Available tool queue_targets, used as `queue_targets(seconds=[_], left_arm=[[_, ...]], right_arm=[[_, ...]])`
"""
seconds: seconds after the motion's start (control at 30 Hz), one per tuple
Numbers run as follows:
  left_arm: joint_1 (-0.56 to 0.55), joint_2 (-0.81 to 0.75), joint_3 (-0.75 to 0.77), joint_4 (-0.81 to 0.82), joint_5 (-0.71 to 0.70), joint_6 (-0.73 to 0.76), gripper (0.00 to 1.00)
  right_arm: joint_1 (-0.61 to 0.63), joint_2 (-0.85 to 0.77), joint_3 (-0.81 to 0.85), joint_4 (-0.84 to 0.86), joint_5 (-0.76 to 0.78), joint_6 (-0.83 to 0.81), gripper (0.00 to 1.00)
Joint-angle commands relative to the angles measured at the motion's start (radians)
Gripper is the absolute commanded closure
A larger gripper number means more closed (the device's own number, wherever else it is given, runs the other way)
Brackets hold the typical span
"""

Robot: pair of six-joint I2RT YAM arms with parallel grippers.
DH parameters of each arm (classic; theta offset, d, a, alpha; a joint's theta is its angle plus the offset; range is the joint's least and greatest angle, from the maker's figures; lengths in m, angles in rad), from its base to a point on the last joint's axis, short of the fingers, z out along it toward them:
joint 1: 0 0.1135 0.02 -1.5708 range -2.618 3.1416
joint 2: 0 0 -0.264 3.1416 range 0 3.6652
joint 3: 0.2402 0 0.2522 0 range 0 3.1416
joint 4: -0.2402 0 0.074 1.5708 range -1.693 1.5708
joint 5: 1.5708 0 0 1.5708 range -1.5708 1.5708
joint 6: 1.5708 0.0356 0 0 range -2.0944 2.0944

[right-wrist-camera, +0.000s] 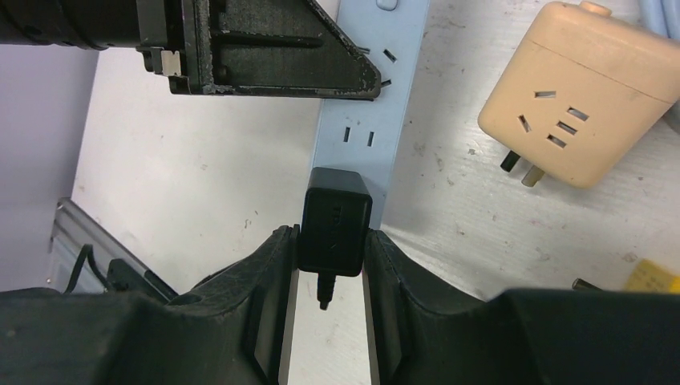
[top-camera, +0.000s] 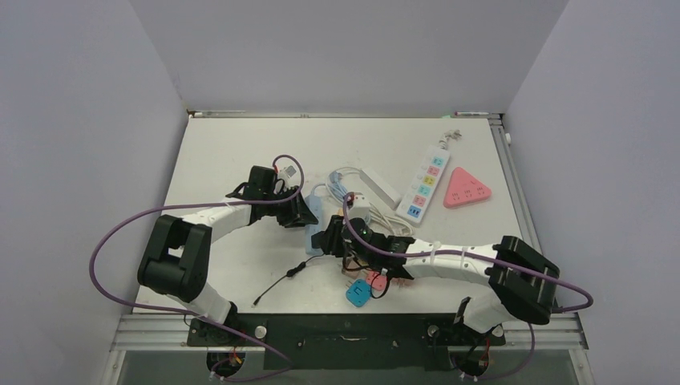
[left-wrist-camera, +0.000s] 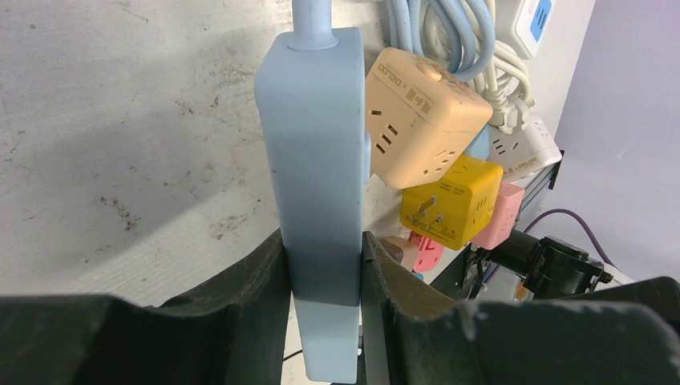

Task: Pull the plug off the socket
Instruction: Remove the plug from the socket.

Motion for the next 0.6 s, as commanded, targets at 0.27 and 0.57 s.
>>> queue_targets(seconds=[0.27, 0.57], left_arm=[[0.016, -0.034, 0.033, -0.003, -0.050, 0.031, 1.00], [0.019, -0.032, 0.034, -0.001, -0.041, 0.032, 1.00]], right_arm=[[0.115, 0.055, 0.256, -0.341, 0.308, 0.015, 0.95], [0.128, 0.043, 0.266, -0.368, 0.327, 0.014, 0.95]])
